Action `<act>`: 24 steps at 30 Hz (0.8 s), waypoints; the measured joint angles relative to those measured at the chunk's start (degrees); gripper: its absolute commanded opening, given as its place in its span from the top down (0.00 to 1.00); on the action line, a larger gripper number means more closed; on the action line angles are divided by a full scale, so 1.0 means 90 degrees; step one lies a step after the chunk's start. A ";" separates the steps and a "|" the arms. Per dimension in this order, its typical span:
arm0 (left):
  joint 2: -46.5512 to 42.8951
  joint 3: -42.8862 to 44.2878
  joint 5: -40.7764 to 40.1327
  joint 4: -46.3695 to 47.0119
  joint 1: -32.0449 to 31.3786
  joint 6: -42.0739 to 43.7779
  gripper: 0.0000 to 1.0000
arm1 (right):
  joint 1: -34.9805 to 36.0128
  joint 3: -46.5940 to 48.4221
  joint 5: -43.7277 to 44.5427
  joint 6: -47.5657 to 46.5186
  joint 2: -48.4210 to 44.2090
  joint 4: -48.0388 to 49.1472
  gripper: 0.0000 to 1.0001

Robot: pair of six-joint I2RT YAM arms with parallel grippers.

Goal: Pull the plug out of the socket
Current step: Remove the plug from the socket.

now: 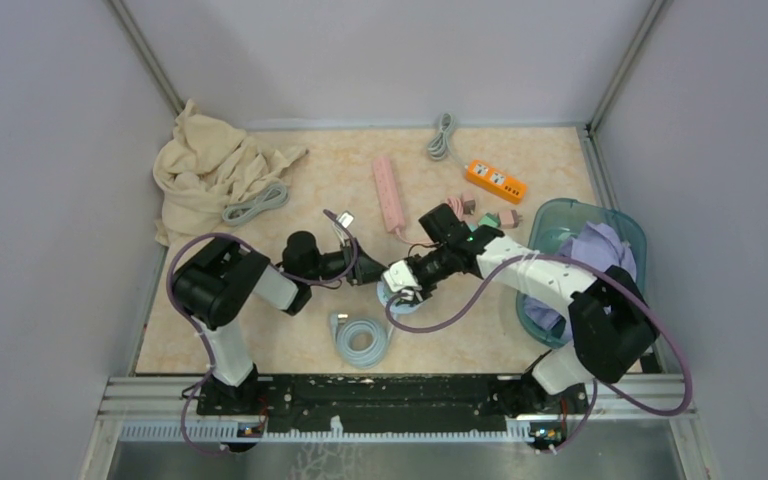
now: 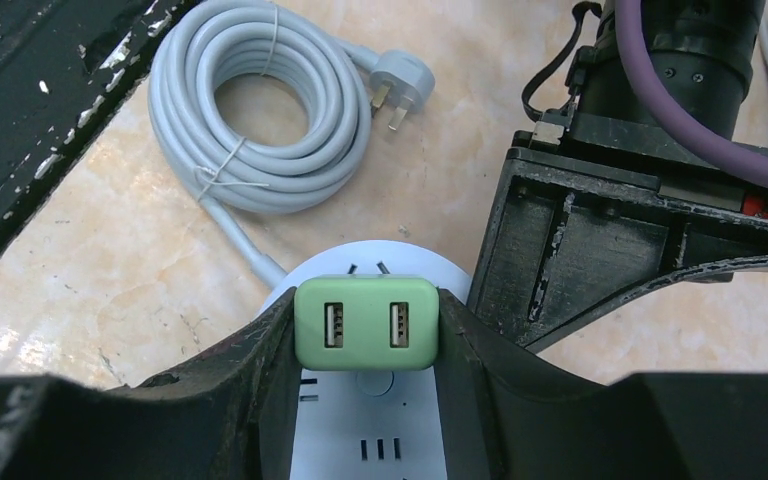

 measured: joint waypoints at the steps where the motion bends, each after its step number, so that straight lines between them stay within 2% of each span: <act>1: 0.0000 0.0000 0.0002 0.0012 0.0017 0.0002 1.00 | -0.0063 0.0002 -0.0097 -0.0129 -0.0002 -0.0056 1.00; 12: 0.0005 -0.0124 -0.0068 -0.0168 0.0274 0.0299 1.00 | -0.0294 0.0095 -0.0843 -0.0971 -0.0216 -0.1226 1.00; 24: -0.0085 -0.0291 -0.0165 -0.0146 0.0274 0.0413 1.00 | -0.0687 0.0180 -0.0901 0.0532 -0.0328 -0.0629 1.00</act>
